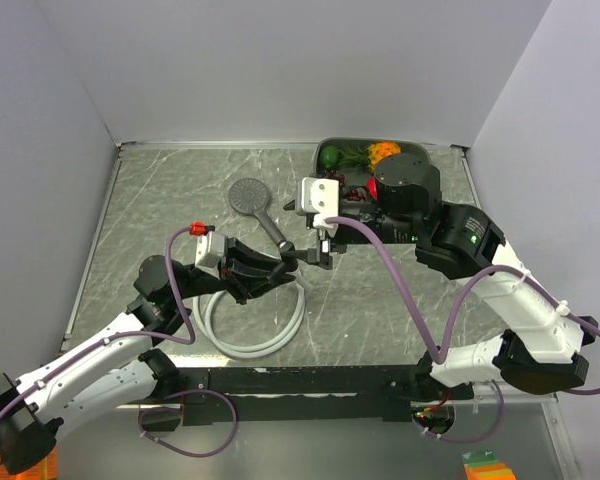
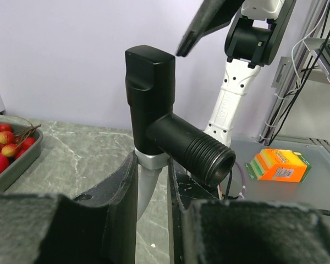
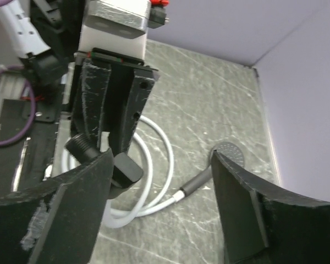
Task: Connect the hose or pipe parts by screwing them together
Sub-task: Install the adaptor on the pipeline.
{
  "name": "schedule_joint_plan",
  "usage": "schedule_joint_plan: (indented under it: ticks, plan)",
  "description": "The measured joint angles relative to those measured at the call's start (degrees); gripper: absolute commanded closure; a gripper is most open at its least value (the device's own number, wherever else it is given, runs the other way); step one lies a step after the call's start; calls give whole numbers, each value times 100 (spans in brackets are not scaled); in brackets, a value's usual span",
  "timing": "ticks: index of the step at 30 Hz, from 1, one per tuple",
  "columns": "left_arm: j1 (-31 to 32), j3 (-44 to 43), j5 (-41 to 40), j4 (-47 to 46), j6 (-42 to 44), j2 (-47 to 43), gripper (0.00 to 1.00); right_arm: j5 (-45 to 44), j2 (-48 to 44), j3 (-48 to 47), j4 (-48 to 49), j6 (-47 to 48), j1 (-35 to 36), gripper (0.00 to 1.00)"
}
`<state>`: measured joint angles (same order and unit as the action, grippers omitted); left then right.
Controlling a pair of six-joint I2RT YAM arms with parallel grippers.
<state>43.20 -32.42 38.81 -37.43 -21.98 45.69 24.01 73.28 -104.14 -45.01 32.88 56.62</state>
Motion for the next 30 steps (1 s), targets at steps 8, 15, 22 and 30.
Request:
schedule_joint_plan:
  ticks: [8, 15, 22, 30]
  plan:
    - [0, 0, 2, -11, 2, -11, 99, 645, 122, -234, -367, -28, -262, 18]
    - [0, 0, 9, -48, 4, -11, 99, 1198, 227, -361, -575, 4, -289, 26]
    - [0, 0, 107, -81, 4, -13, 99, 1790, 957, -1049, -1379, 352, -431, 32]
    - [-7, 0, 192, -85, -11, -20, 99, 2179, 1270, -1373, -1996, 595, -531, 84]
